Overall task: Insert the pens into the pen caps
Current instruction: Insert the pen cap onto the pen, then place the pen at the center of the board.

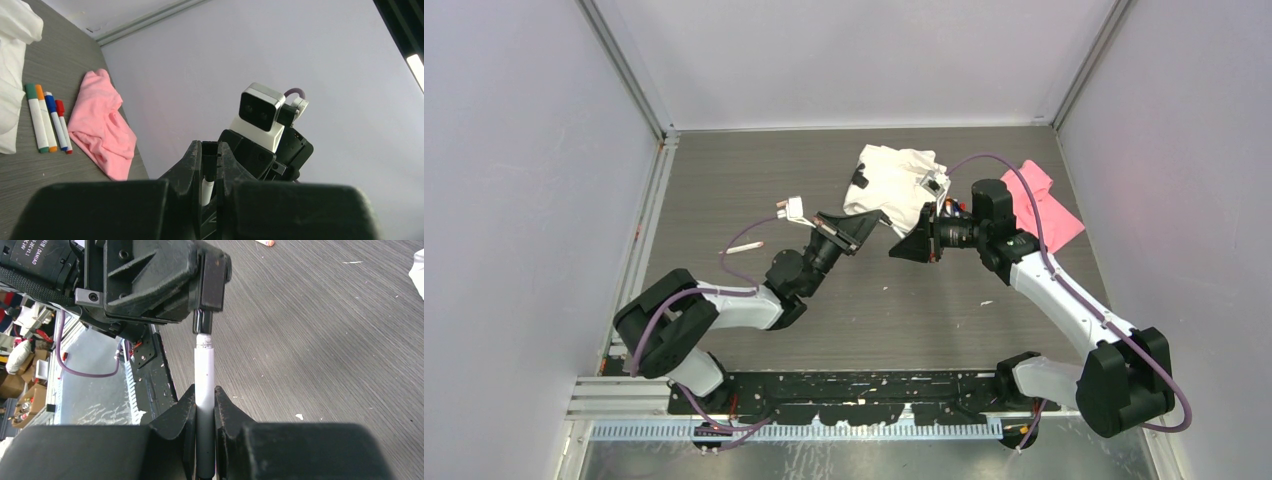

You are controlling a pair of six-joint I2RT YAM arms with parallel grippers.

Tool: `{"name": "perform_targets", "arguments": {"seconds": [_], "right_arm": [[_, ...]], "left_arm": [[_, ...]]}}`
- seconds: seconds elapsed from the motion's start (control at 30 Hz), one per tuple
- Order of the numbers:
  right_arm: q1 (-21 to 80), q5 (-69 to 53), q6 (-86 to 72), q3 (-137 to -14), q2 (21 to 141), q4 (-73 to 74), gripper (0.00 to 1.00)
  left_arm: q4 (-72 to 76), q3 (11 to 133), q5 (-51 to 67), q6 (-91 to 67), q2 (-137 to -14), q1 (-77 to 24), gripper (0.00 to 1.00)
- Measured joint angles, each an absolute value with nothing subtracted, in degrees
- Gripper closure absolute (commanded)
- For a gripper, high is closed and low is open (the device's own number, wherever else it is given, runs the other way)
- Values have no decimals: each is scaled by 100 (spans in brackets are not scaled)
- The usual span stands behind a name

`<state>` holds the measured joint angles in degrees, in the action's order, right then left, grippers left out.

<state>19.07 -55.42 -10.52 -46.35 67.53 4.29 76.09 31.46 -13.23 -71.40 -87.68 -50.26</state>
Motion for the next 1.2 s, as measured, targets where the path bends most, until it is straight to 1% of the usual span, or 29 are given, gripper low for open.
{"name": "perform_targets", "arguments": {"seconds": [0.3, 0.6, 0.73, 0.97, 1.17, 1.2], "right_arm": [[1907, -5537, -1052, -4604, 6753, 464, 99], [1887, -5551, -1035, -4589, 6729, 882, 99], [1822, -5662, -1081, -4453, 6687, 982, 99], [1745, -5887, -1090, -4239, 6663, 1380, 99], [1723, -6051, -1013, -4193, 6670, 1372, 99], [1723, -6071, -958, -4189, 6678, 1372, 99]], "left_arm": [[7854, 3159, -956, -7175, -9015, -4989, 99], [8023, 3380, -108, -6899, -9321, -4904, 99], [8162, 3365, -93, -6777, -9459, -5037, 99], [8392, 2967, -174, -6702, -9539, -5214, 99], [8436, 2943, -279, -6654, -9537, -5288, 99], [8433, 2943, -296, -6635, -9535, -5299, 98]]}}
